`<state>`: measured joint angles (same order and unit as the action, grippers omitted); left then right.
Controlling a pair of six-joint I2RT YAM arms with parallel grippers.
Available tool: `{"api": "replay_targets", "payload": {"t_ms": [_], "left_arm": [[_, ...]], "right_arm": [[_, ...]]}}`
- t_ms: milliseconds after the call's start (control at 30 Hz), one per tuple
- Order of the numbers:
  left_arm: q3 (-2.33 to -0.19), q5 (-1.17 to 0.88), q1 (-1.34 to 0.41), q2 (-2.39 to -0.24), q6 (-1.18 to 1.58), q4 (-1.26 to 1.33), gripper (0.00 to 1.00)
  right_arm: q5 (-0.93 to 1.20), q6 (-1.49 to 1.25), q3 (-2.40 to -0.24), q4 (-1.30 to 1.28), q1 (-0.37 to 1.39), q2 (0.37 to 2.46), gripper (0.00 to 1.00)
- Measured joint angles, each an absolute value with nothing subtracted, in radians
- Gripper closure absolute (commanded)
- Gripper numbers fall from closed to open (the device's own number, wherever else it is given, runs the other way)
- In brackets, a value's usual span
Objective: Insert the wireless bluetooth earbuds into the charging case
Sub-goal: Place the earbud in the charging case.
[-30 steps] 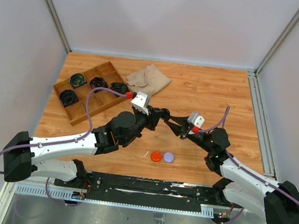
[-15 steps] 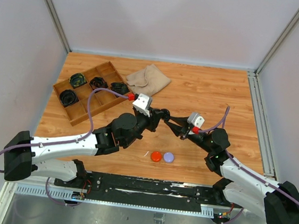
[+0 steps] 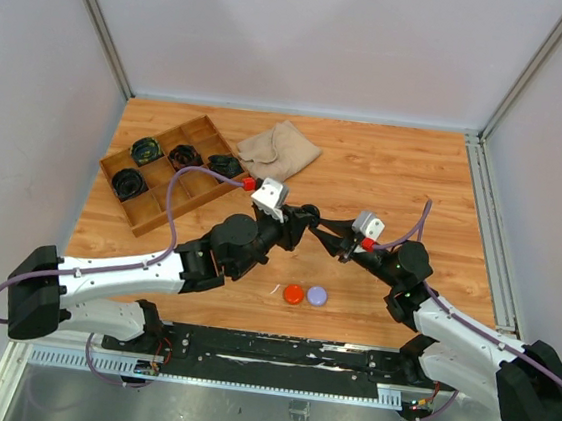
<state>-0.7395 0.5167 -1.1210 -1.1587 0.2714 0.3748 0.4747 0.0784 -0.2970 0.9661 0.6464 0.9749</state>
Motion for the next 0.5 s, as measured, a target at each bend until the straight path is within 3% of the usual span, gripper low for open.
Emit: {"api": "replay_targets", "payload": {"t_ms": [233,500], "left_arm": [[-0.739,0.496,-1.129,-1.158,0.283,0.379,0.58],[-0.739,0.474,-1.131,-1.067,0.292,0.287,0.41]], "right_arm": [[0.471,0.078,-0.294,0.966,0.646,0.975,0.99],[0.467,0.079,-0.289,0.968,0.646,0.974,0.99]]}}
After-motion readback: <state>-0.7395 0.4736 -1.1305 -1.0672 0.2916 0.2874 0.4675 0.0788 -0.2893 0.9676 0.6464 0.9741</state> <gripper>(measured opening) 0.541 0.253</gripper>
